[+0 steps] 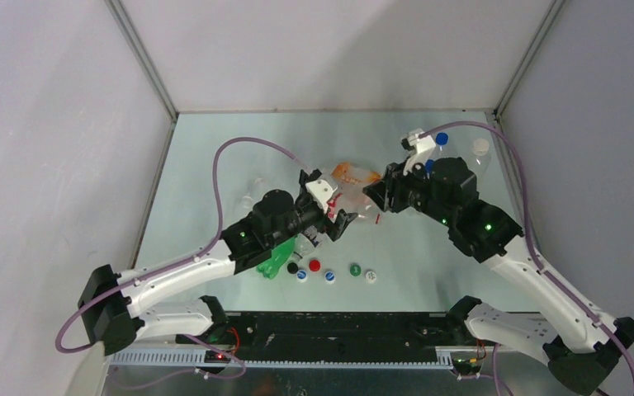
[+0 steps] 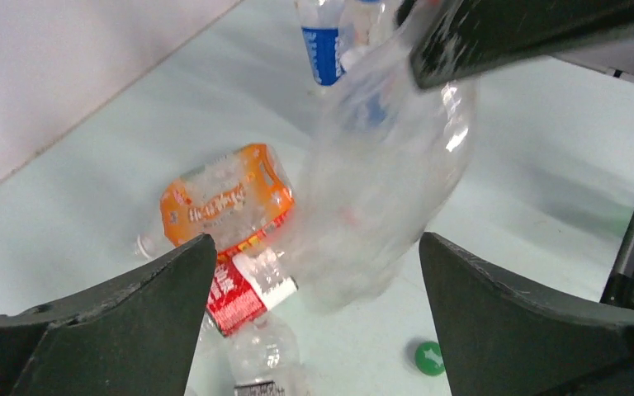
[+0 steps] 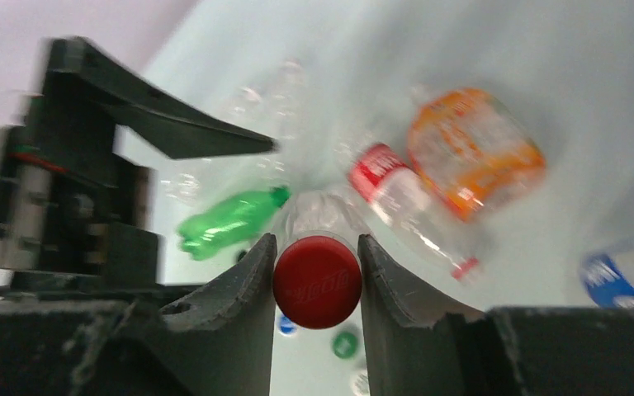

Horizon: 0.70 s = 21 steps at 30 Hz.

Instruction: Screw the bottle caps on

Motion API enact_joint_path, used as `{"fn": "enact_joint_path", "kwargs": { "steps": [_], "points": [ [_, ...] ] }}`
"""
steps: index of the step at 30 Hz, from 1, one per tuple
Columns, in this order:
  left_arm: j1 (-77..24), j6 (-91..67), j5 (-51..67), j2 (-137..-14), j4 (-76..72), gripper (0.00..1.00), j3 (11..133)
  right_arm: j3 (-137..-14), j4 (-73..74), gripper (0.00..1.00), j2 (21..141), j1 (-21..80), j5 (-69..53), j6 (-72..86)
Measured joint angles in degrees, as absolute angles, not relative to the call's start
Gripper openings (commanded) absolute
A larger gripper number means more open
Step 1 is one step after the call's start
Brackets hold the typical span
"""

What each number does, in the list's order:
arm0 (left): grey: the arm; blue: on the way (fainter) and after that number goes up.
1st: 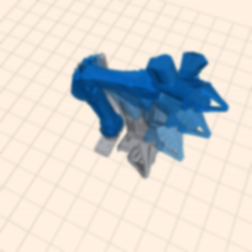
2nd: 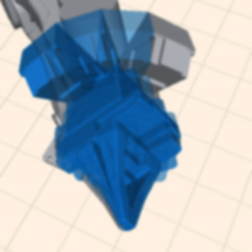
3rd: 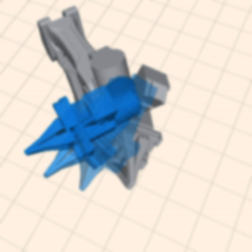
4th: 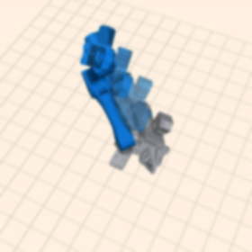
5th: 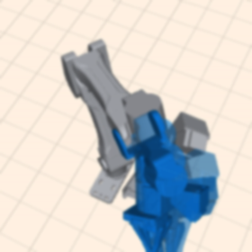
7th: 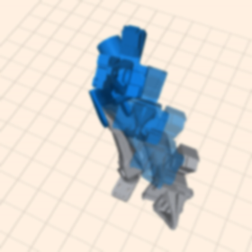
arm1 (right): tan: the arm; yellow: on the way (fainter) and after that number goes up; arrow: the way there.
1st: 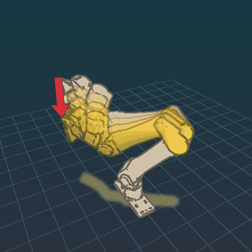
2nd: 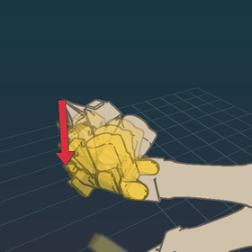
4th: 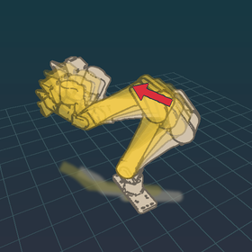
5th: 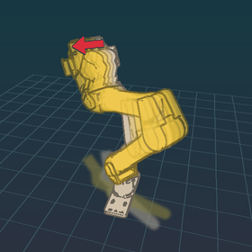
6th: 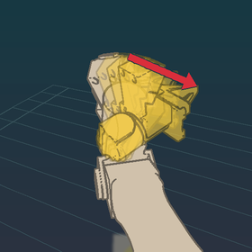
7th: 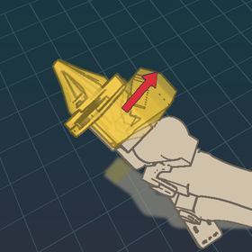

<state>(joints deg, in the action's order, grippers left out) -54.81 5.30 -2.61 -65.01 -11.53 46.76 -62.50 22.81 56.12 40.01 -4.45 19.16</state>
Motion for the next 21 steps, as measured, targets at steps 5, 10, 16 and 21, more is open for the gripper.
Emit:
{"fn": "enact_joint_path", "kwargs": {
  "steps": [5, 10, 16, 21],
  "points": [
    [-52.2, 1.7, -3.2, -61.8, -8.4, 1.00, 44.4, -59.4, 32.3, 0.00, 51.4, 35.9, 1.9, 17.9],
    [-47.0, -1.6, -4.6, -57.2, -5.1, 1.00, 43.9, -54.2, 40.9, 0.00, 46.0, 31.3, 10.4, 17.6],
    [-41.6, -3.0, -7.0, -53.6, -0.7, 1.00, 43.9, -49.3, 43.6, 0.00, 41.4, 22.5, 22.2, 17.6],
    [-38.9, -3.0, -10.4, -51.9, 2.8, 1.00, 43.9, -45.2, 41.1, 0.00, 40.6, 15.2, 29.9, 17.4]
  ]
}}
